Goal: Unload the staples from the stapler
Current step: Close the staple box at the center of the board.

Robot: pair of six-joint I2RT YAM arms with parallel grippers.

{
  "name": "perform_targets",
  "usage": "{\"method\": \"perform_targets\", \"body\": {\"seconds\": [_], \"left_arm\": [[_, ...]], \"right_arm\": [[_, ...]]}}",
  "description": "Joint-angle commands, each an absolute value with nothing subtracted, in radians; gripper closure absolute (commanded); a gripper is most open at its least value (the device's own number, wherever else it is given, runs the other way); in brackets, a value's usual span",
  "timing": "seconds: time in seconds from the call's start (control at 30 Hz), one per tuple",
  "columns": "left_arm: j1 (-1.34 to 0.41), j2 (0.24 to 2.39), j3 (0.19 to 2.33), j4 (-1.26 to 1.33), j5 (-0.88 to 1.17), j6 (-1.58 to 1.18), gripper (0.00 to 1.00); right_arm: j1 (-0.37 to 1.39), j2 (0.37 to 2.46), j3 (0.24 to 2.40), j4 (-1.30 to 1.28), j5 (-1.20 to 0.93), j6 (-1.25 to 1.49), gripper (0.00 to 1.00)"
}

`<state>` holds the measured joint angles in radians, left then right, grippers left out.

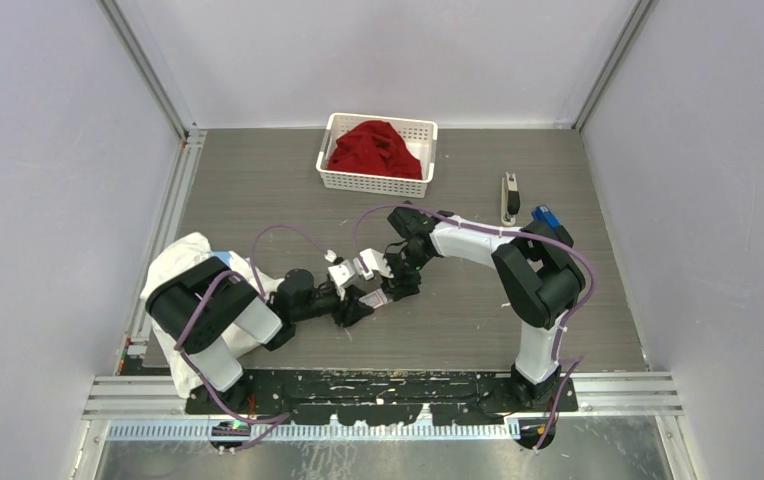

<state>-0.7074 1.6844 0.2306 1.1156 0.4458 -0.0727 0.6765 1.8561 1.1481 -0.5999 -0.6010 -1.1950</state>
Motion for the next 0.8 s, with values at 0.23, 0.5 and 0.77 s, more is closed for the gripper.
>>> {"method": "perform_targets", "body": {"seconds": [0.23, 0.5, 0.77], "left_arm": [[-0.733, 1.740, 0.277, 0.977, 0.508, -0.037, 0.52], [-0.734, 1.742, 0.289, 0.957, 0.517, -0.034, 0.52], [-0.734, 1.744, 0.308, 0.917, 0.536, -0.031, 0.53]], "right_arm": [[0.733, 1.876, 1.131, -0.606, -0.591, -1.265, 0.51], [0.747, 1.871, 1.127, -0.620, -0.588, -1.299, 0.52], [0.748, 1.855, 1.124, -0.657, -0.605, -1.361, 0.52]]}}
